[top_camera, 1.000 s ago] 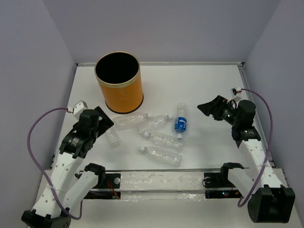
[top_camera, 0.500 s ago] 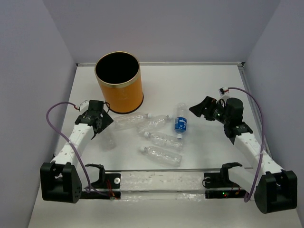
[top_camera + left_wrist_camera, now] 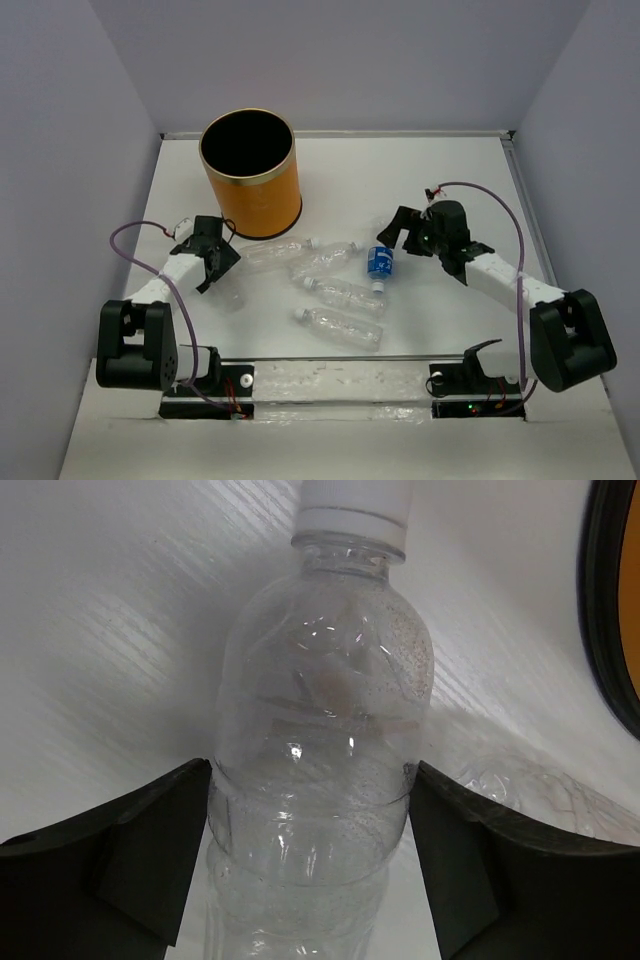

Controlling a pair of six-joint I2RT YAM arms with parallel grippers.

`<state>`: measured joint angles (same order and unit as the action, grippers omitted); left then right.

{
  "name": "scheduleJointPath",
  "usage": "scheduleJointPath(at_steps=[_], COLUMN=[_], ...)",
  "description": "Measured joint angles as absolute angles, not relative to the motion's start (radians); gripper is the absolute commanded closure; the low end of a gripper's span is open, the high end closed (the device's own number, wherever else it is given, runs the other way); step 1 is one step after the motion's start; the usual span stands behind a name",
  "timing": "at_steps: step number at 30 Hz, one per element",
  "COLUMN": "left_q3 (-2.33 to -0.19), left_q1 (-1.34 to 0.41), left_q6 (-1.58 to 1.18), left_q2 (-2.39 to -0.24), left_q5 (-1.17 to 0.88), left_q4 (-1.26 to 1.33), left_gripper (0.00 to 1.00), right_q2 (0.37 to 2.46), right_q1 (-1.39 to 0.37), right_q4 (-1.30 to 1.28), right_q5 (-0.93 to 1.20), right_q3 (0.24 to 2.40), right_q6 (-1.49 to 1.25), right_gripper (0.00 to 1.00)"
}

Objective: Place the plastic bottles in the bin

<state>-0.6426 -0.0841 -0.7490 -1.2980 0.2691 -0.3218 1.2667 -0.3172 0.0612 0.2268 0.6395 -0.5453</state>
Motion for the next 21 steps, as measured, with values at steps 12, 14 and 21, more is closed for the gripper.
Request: scheduleJointPath(at_steps=[12,14,21], left_q3=[-0.532,-0.53,-0.53], left_q1=[-0.083,-0.083,-0.083], left_q6=[-0.788,-0.789,-0.783], left_q2=[-1.174,-1.107,-0.783], left_q5=[0.278,0.285,0.292], left_q4=[-0.242,-0.263,-0.297], left_gripper=[0.32,0.32,0.35], right_q2=[1.583,1.619,1.694], right_q1=[-0.368,-0.368,-0.368], right_q4=[0.081,0.081,0.081], right_q5=[-0.013,-0.027,-0.052], right_q3=[0.838,0.851,0.875], right_q6=[-0.516,-0.514,-0.511], right_gripper=[0.04,0.1,0.47])
